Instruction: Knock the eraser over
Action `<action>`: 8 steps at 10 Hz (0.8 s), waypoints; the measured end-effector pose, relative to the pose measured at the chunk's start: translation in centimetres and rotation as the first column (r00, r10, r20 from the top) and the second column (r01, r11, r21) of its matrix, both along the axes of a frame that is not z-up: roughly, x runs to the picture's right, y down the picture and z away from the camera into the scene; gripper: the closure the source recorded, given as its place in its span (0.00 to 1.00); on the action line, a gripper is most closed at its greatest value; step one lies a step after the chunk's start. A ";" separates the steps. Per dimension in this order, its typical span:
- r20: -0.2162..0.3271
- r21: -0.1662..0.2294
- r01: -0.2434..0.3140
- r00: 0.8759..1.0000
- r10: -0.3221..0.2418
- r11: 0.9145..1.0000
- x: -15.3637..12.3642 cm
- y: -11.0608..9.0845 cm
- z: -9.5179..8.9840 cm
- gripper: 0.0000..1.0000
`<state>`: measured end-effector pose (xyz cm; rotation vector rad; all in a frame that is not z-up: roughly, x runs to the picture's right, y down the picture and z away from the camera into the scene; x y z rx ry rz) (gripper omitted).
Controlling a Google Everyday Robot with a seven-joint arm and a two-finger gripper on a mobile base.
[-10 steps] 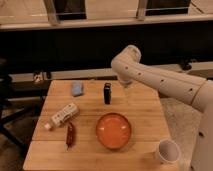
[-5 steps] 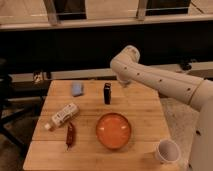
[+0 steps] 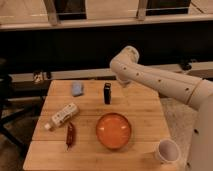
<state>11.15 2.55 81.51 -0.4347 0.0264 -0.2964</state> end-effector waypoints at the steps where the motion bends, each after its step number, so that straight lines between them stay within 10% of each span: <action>1: 0.001 0.001 0.002 1.000 -0.002 1.000 0.0 0.0 0.0 0.20; 8: 0.021 0.008 0.016 1.000 -0.016 1.000 -0.4 0.0 0.9 0.20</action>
